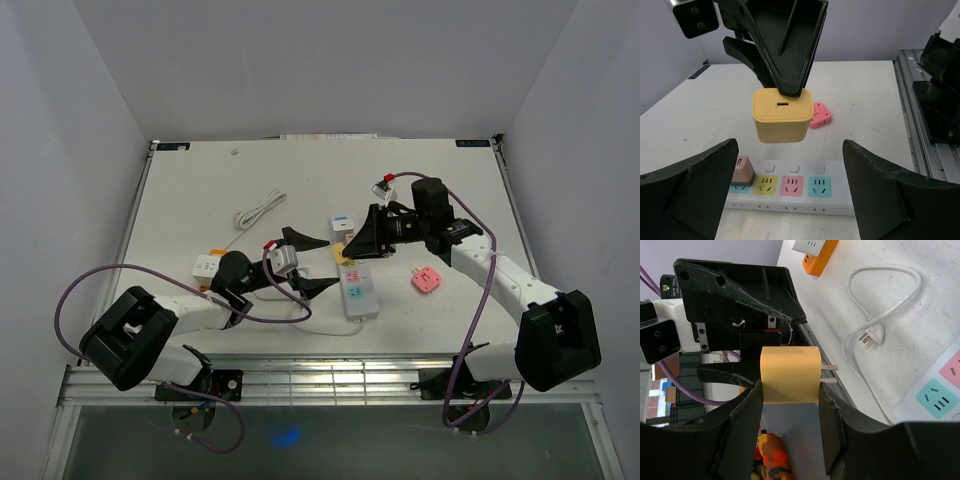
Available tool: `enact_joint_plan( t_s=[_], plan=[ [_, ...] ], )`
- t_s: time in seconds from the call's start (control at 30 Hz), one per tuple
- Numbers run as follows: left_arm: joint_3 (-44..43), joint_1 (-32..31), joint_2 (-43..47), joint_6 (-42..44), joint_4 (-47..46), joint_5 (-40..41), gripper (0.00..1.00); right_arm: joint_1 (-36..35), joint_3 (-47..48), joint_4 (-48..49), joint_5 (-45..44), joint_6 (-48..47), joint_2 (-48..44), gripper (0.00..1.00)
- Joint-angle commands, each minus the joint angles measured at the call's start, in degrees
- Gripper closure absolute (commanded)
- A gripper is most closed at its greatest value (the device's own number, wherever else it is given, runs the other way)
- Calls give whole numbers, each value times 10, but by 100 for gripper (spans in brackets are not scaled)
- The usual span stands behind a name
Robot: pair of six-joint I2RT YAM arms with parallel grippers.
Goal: Insert the plug
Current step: Pick up the plug from the center of the board.
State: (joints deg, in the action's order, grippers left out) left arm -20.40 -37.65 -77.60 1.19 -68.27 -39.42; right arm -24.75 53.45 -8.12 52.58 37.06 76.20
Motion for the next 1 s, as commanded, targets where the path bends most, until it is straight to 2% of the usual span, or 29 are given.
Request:
enact_joint_plan(
  t_s=[0.0,0.23,0.57,0.87,0.97],
  plan=[
    [-22,-4,-4,18,-32,-20,5,1,-10,37,25,16,-10,86],
    [-37,-4,-19,5,-49,-23,6,1,-21,44,21,17,-11,86],
    [-52,-6,-33,-1,-51,-33,18,1,-24,64,20,34,-6,88],
    [-60,-9,-43,-2,-54,-26,19,1,-37,96,17,54,-10,89],
    [-65,-10,-47,-3,-53,-28,24,1,-39,101,17,58,-11,89]
  ],
)
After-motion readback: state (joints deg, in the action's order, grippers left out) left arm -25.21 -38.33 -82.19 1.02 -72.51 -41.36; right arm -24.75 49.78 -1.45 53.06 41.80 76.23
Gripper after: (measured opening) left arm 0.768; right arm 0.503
